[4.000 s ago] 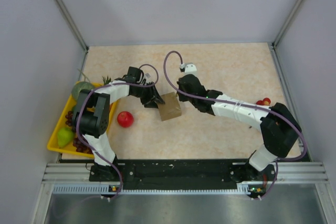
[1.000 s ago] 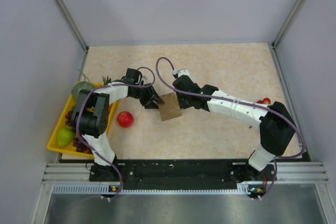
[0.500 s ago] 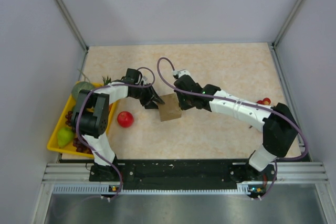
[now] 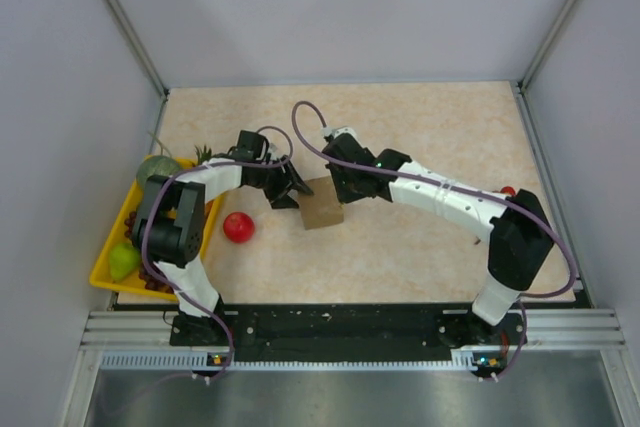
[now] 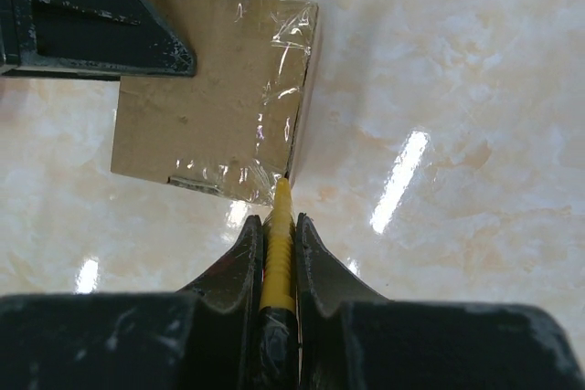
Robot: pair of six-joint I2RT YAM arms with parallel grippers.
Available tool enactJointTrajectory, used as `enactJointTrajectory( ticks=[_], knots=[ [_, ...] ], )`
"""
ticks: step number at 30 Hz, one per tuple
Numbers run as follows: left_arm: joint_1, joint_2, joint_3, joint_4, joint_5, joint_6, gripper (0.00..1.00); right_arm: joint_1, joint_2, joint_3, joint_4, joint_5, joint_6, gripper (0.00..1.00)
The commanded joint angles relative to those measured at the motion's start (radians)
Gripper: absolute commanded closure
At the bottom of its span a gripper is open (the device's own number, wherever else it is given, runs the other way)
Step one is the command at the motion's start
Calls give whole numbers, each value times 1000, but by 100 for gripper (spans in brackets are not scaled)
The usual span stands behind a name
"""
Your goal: Unpack the express box
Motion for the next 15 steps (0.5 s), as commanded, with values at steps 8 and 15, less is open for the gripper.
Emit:
enactJointTrajectory(
  ticks=[8,15],
  knots=[
    [2,-19,-50,6,133,13,29,3,128,194,14,65,24,100],
    [2,2,-56,-10,144,-25,36,-2,190,244,16,93,24,100]
  ],
)
